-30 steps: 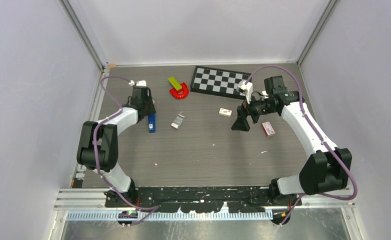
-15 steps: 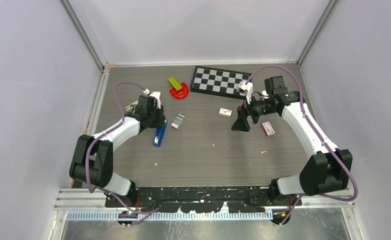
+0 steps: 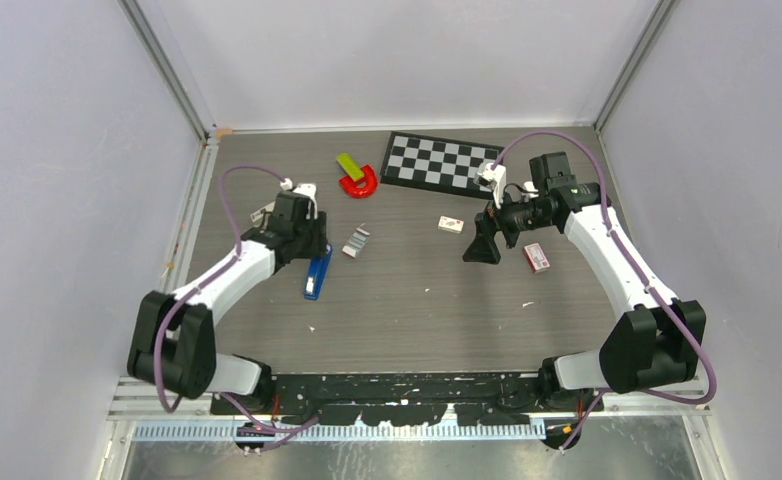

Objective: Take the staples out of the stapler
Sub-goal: Adjust the stapler at the center of the board.

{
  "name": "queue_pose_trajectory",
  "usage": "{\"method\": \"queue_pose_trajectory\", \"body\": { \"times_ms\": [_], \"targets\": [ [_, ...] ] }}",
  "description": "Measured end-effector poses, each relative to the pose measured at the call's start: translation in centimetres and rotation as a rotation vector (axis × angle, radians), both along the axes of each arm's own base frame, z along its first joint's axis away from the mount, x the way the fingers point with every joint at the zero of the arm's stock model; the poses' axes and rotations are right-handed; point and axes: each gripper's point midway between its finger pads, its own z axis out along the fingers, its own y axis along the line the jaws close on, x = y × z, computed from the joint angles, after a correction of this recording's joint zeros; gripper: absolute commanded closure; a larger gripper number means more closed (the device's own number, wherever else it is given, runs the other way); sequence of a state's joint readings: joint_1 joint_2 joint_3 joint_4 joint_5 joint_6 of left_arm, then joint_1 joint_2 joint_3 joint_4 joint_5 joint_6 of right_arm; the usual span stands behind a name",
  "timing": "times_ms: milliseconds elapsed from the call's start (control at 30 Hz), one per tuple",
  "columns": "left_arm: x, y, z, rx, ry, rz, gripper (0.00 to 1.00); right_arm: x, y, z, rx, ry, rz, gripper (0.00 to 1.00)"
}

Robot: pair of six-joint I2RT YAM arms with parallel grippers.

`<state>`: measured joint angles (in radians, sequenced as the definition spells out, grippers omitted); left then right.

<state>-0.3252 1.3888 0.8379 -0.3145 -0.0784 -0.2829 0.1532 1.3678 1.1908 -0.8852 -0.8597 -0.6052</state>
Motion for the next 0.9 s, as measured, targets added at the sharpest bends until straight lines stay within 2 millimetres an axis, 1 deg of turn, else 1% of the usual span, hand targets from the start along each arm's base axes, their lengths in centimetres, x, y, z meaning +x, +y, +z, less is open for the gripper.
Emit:
{"method": "queue_pose_trajectory", "body": {
  "times_ms": [67,100,133,200,300,367,500,567,633,700,767,900],
  "targets": [
    [0.1,0.1,1.7,-0.015,-0.05,0.015,0.46,0.0,0.0,0.0,0.0,0.0,0.001,0.0],
    [0.1,0.2,3.1,-0.032,-0.092,0.031,0.46,0.0,0.0,0.0,0.001,0.0,0.002,0.0],
    [0.1,0.3,3.5,-0.036,-0.103,0.033,0.46,-0.1,0.0,0.0,0.001,0.001,0.003,0.0],
    [-0.1,0.4,5.0,-0.061,-0.153,0.047,0.46,-0.1,0.0,0.0,0.002,0.0,0.004,0.0],
    [-1.2,0.2,6.3,-0.133,-0.205,0.07,0.55,-0.1,0.0,0.0,0.003,0.001,0.006,0.0],
    [-2.7,-0.3,6.4,-0.22,-0.214,0.09,0.65,-0.1,0.0,0.0,0.003,0.001,0.007,0.0],
    [-5.9,-2.1,5.6,-0.393,-0.149,0.101,0.76,-0.1,0.0,0.0,0.002,-0.003,0.011,0.01],
    [-7.5,-3.4,5.0,-0.457,-0.112,0.094,0.82,-0.1,0.0,0.0,0.002,-0.004,0.011,0.01],
    [-9.4,-5.0,4.2,-0.493,-0.074,0.062,0.88,-0.1,0.0,0.0,0.002,-0.005,0.011,0.01],
    [-10.8,-5.9,3.1,-0.495,-0.04,0.048,0.9,-0.1,0.0,0.0,0.002,-0.005,0.012,0.0],
    [-11.8,-6.3,1.7,-0.468,-0.003,0.051,0.91,-0.1,0.0,0.0,0.002,-0.006,0.012,0.0],
    [-11.9,-5.6,-1.5,-0.365,0.047,0.117,0.92,-0.1,0.0,0.0,0.001,-0.007,0.013,0.01]
  ]
}}
